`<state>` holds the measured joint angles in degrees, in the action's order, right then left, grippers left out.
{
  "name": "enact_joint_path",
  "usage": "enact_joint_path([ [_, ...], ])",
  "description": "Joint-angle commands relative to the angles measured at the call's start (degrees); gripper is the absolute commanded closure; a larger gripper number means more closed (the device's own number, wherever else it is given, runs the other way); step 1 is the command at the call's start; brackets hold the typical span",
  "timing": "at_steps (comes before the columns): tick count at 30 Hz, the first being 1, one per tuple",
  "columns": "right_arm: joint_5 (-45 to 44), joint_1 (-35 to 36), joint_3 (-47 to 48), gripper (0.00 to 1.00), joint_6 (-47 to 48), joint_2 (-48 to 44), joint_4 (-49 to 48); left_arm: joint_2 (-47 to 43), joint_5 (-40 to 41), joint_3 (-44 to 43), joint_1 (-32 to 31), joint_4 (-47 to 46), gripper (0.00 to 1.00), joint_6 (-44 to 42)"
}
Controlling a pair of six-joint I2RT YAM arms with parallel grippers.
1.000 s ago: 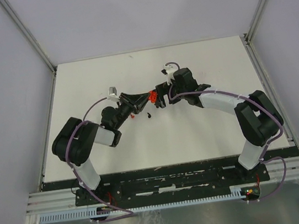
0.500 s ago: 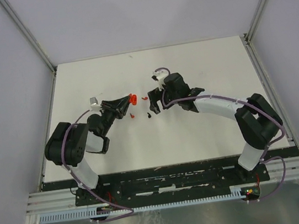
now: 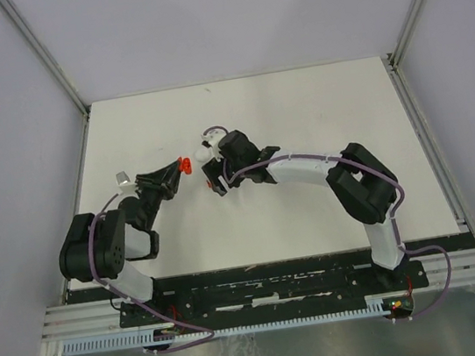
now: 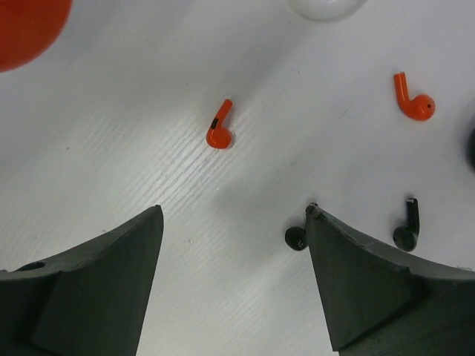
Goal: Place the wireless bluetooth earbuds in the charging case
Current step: Pick up the earbud from the center of the board.
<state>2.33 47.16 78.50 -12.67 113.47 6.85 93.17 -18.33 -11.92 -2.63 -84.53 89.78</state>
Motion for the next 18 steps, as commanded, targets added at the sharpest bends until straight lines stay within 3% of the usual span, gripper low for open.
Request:
enact_joint_path([
  [1,-0.8,0.4,6.0,0.15,1.2,2.9,0.6,-3.0,-1.8,1.1,2.8,-3.5,0.97,2.8],
  [8,-4.0,0.3,11.7,0.16,1.7,6.2,3.6,-6.2,-2.9,1.6,4.9,-0.3,0.97,1.4],
  [18,3.3,0.3,15.7,0.16,0.3,10.3,4.0,-9.8,-3.5,2.0,7.3,3.7,0.97,0.0],
])
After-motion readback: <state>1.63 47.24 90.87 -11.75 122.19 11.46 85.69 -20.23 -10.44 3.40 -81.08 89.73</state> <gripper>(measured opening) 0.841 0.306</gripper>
